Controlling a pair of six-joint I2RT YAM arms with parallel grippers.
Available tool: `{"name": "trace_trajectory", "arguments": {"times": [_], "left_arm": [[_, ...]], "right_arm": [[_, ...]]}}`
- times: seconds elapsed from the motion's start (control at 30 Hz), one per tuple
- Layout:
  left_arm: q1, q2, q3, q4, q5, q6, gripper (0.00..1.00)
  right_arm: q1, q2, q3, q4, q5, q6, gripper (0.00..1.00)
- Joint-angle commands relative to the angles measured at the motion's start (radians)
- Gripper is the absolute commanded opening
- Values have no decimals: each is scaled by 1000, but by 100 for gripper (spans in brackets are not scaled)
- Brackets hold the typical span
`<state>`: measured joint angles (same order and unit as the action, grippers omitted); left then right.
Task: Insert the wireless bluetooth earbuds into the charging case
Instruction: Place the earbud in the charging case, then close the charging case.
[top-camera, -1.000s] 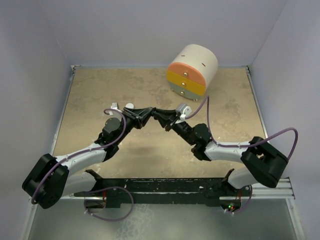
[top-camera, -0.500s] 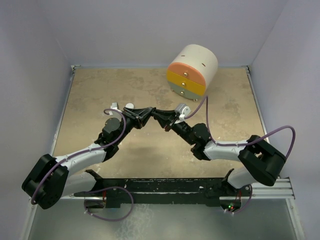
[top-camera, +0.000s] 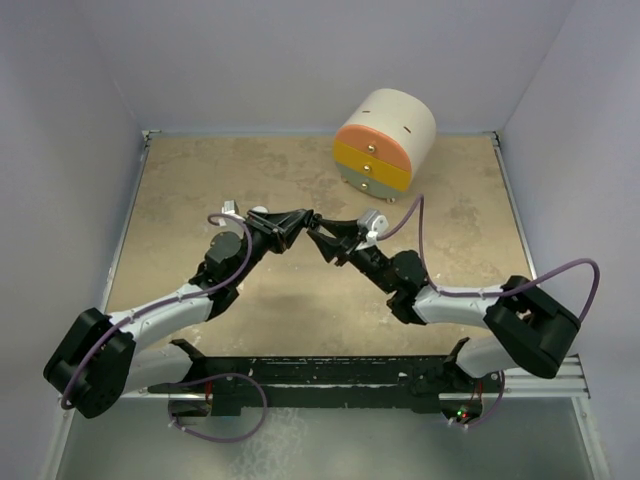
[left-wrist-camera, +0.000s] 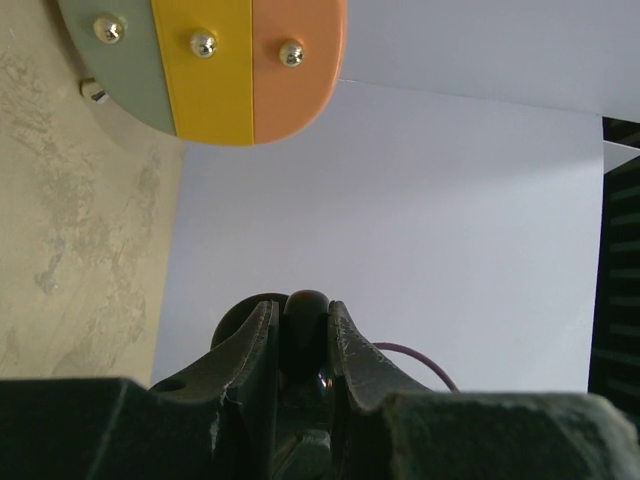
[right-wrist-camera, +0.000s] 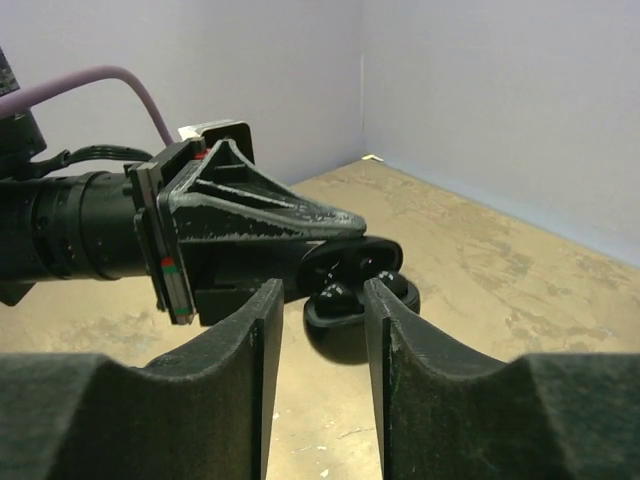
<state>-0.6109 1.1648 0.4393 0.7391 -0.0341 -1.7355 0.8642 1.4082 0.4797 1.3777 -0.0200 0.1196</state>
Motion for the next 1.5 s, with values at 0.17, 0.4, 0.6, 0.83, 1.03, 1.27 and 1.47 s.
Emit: {"name": "trace_trajectory", "arguments": {"times": [0.17, 0.4, 0.6, 0.83, 1.03, 1.27, 1.47], "left_arm": [[-1, 18, 71, 43, -41, 8, 0], [7, 37, 71, 41, -82, 12, 0], [1, 54, 100, 20, -132, 1, 0], [-43, 82, 176, -72, -207, -21, 0], [-86, 133, 218, -101, -237, -41, 0], [-114, 157, 165, -63, -252, -79, 0], [-117, 116, 100, -65, -265, -82, 0]], "right_arm": [[-2, -174, -53, 27, 42, 18, 61], [0, -341, -111, -205, 207, 43, 74], [25, -279, -92, -374, 452, 151, 99], [82, -105, -19, -325, 523, 105, 100], [111, 29, 73, -298, 597, 93, 100], [111, 151, 161, -270, 682, 97, 100], [111, 211, 201, -273, 742, 105, 100]]}}
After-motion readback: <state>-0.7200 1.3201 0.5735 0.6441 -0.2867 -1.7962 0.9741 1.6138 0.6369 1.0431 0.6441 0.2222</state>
